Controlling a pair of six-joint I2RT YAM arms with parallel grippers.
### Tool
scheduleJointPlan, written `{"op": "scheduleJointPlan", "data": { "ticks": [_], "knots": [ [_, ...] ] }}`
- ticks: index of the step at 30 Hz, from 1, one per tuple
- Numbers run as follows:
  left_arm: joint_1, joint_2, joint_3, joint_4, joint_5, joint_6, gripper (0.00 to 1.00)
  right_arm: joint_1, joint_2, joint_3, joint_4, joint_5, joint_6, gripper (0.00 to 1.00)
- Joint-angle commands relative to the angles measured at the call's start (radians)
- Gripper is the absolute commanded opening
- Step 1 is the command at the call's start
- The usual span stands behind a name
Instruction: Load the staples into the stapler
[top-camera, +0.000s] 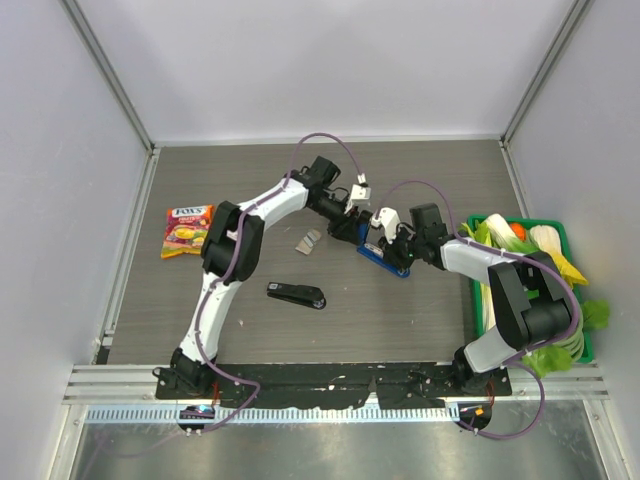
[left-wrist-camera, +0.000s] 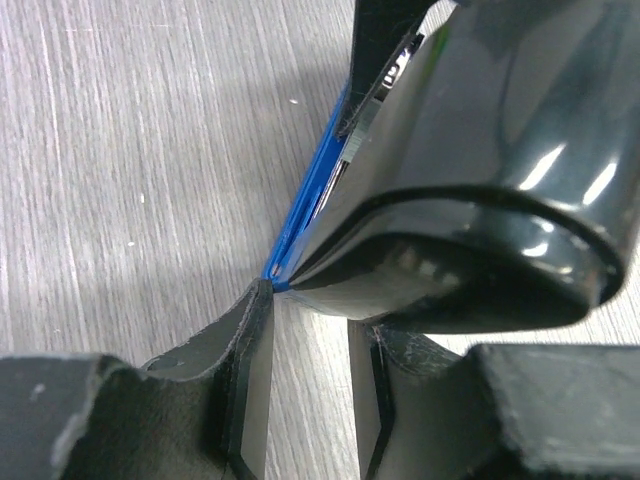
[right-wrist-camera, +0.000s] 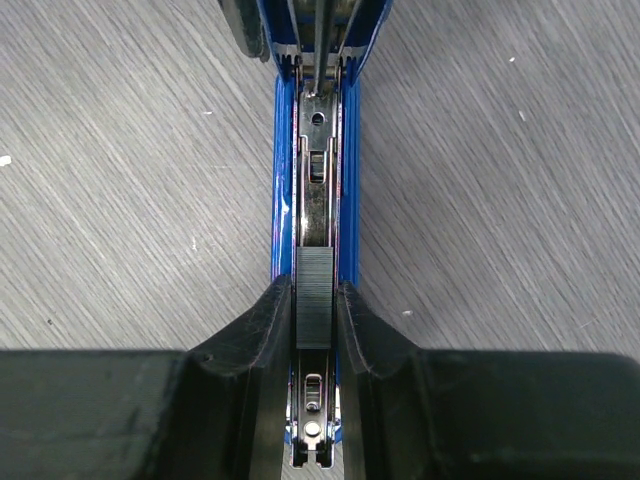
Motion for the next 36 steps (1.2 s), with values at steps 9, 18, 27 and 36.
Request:
{"op": "scheduleJointPlan", "data": {
  "ticks": [9,18,27,36],
  "knots": [
    [-0.031,-0.219,-0.304,0.227,-0.043,-0.186,0.0,0.004,-0.031,0.021,-0.111,-0.044,-0.066,0.35],
    [-0.02,-0.291,-0.413,0.369,-0.161,-0.272,0.0,0.004,-0.057,0.026,-0.152,-0.047,-0.081,0.42],
    [0.012,-0.352,-0.462,0.423,-0.213,-0.304,0.0,-0.018,-0.086,0.009,-0.162,-0.03,-0.104,0.42],
    [0.029,-0.417,-0.533,0.413,-0.213,-0.258,0.0,-0.045,-0.086,0.014,-0.191,-0.054,-0.126,0.36]
  ]
}}
